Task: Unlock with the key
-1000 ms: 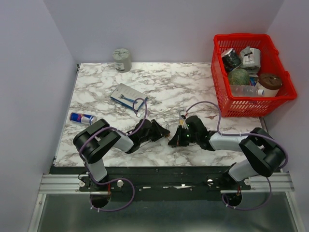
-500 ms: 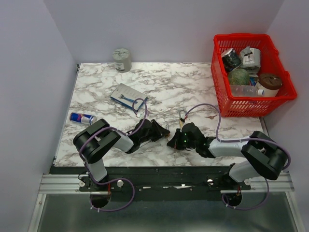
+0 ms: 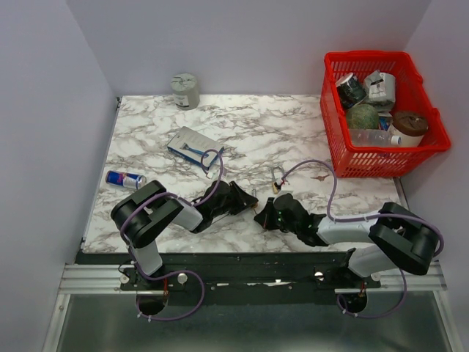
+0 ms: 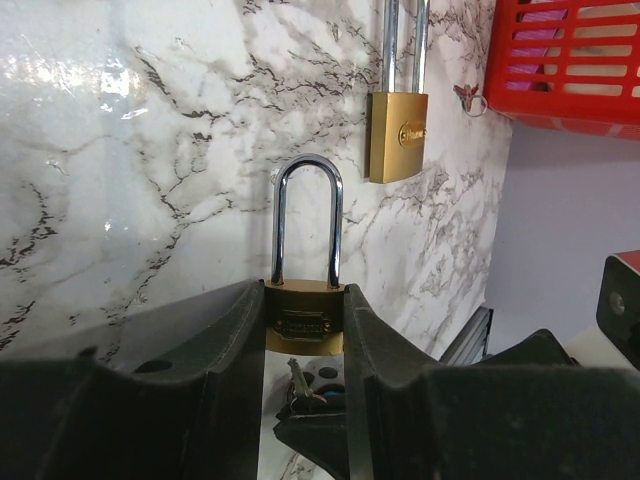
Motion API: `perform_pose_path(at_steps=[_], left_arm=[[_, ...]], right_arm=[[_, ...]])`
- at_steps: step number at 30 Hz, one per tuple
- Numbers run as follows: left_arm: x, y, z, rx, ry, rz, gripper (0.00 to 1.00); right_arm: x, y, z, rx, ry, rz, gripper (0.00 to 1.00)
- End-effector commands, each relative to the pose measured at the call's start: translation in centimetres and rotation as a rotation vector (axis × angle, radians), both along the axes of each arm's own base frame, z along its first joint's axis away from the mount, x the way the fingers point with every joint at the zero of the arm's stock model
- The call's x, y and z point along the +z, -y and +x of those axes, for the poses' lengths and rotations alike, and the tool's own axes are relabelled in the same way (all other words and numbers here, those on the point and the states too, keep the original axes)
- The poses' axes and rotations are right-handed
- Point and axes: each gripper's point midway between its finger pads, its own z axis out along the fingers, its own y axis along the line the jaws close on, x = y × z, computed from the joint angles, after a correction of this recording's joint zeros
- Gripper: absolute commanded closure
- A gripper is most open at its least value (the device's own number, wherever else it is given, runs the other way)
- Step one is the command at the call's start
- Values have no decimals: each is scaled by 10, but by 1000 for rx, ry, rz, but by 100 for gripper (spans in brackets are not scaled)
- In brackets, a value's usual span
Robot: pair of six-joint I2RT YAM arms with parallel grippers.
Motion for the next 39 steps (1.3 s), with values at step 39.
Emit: perform_pose_path(at_steps=[39], left_arm=[[-32,-12,-17,-13,-88,77,100]], right_arm=[[-10,18,38,-167,96,-222,99]])
